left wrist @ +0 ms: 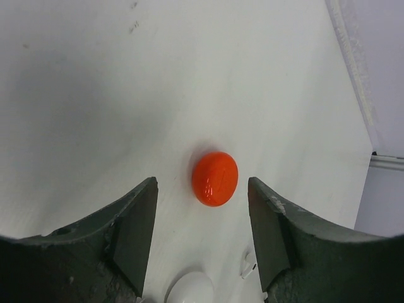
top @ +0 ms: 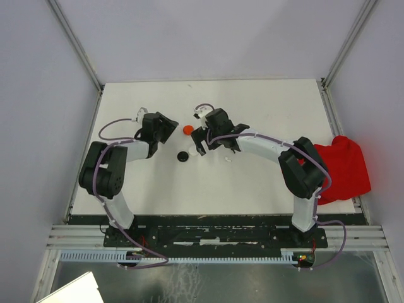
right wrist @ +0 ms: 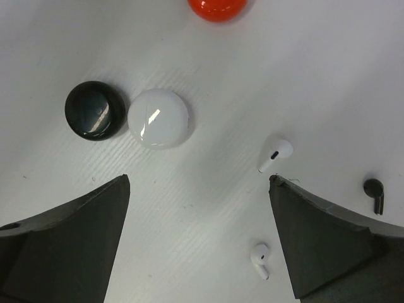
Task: Insert the wireless bluetooth earbuds into the charging case
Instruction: Place the charging case at the center of the board, then pick up the charging case at the center of the board.
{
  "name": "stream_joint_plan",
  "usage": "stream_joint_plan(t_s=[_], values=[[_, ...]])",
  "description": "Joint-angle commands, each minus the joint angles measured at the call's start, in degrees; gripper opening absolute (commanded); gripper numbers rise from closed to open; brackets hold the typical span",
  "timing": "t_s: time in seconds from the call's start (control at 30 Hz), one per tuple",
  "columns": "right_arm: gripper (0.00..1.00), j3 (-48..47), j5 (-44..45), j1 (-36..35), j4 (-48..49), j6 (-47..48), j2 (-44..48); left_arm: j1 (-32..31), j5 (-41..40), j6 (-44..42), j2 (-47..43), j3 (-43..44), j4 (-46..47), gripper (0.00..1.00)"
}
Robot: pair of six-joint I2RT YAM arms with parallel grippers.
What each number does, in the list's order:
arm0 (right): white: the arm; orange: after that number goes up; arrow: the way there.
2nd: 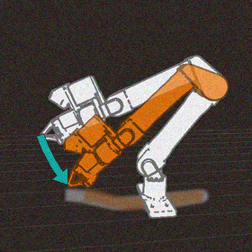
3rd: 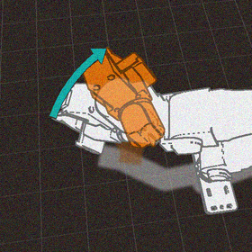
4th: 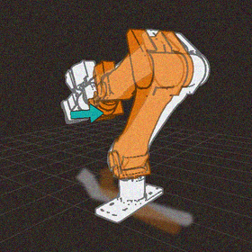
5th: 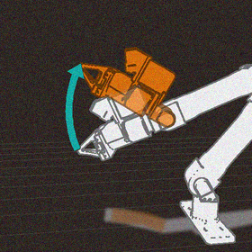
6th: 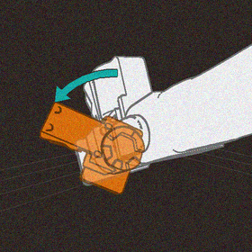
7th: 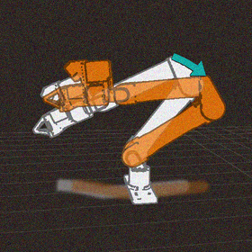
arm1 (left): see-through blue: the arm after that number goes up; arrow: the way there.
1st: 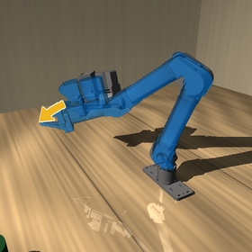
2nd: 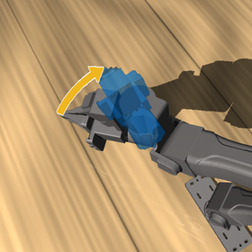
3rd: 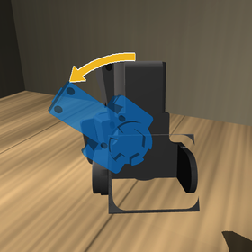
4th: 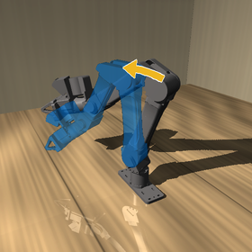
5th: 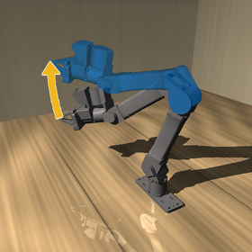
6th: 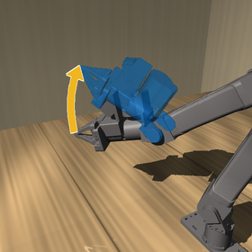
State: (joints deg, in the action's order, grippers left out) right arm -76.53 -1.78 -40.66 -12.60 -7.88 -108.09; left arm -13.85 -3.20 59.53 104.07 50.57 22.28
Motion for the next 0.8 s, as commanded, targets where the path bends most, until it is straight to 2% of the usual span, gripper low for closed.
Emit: stream_joint_plan(t_s=[0.0, 0.3, 0.77], values=[[0.99, -5.7, 0.4, -1.4, -4.4, 2.4, -3.3, 1.1, -4.1, -4.9, -8.7, -2.1, -2.7, 0.66], [0.99, -10.5, 13.8, -1.5, -5.1, 2.4, -8.2, 1.6, -4.7, -5.0, -19.1, -8.2, -4.9, 0.66], [1.00, -25.5, 16.8, -1.0, -8.5, 7.1, -19.6, 3.3, -2.8, -5.9, -27.2, -11.4, -7.7, 0.66]])
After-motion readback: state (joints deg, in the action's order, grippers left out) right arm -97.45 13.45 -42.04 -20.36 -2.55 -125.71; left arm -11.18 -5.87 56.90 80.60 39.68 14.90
